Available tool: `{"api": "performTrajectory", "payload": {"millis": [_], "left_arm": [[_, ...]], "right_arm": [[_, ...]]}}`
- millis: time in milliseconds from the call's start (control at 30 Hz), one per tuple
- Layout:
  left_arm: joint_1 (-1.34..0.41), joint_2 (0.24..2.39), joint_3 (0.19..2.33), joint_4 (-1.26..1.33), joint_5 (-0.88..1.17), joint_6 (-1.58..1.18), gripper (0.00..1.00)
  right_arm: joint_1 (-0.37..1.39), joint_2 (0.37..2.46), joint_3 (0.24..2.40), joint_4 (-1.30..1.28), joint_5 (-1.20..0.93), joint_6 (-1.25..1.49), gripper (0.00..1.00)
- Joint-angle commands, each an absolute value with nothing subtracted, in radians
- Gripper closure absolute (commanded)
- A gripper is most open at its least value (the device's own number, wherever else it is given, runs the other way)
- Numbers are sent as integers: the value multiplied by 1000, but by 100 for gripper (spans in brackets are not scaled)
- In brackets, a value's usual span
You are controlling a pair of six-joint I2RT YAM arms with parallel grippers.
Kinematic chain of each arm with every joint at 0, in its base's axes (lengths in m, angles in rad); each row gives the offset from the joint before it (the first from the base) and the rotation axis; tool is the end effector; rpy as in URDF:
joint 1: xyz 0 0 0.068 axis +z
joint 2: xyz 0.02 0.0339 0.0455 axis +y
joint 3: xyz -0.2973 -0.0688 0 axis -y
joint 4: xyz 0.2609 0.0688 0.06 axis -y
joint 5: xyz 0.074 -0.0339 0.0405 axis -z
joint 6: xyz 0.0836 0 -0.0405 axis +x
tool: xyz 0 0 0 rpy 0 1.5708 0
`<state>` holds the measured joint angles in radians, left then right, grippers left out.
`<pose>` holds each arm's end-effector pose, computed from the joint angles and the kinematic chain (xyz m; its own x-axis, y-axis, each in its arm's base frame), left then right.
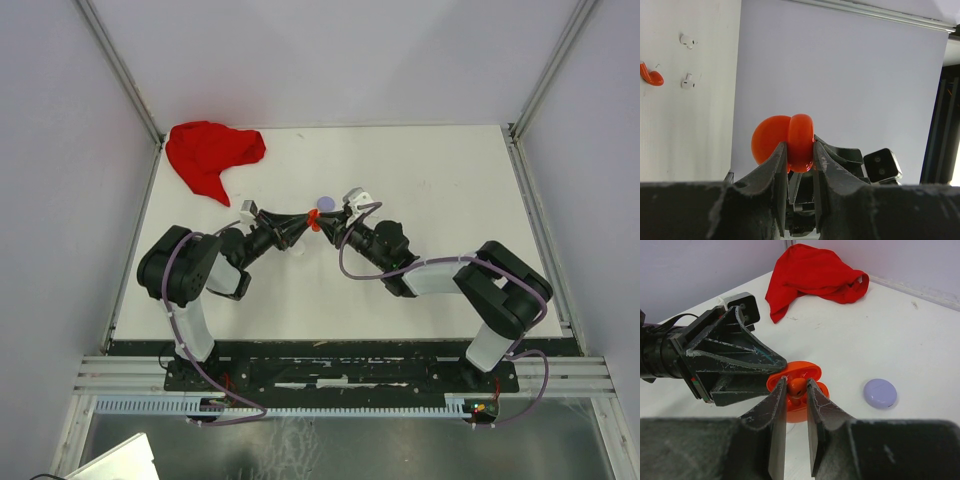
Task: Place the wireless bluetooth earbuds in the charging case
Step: Place the earbud in the charging case.
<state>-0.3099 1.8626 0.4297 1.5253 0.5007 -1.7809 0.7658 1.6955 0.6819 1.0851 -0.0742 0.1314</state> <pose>0.3187 -0.1442 0.1617 -0.7252 -0.6687 0.1644 -0.0648 -0.1714 -0.9831 0.2861 0.2837 0.2300 -0.0465 0.1366 -0.9895 -0.7448 0.6554 0.1254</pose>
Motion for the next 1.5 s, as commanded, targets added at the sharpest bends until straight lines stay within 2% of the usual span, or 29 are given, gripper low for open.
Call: {"api": "performTrajectory", "payload": {"millis": [0, 433, 533, 667, 733, 1033, 1467], "left_arm": [[-311, 1818, 448, 1730, 504, -1812, 97], [-311, 1867, 464, 1729, 509, -1799, 97], [-311, 1880, 468, 1730, 509, -1798, 97], [-311, 1878, 474, 1730, 510, -1798, 97], [-311, 1876, 477, 1729, 511, -1798, 97], [-311, 1869, 468, 1729, 509, -1794, 97], [-313, 1864, 461, 1729, 510, -1788, 97]], "right_arm": [[772, 1650, 658, 1115, -69, 135, 73], [772, 1510, 612, 1152, -66, 146, 45], [772, 1430, 657, 937, 38, 176, 43], [772, 1360, 903, 281, 296, 231, 44], [772, 1373, 975, 119, 366, 231, 43], [772, 1501, 1169, -217, 392, 273, 33], [782, 1625, 1246, -279, 331, 301, 32]]}}
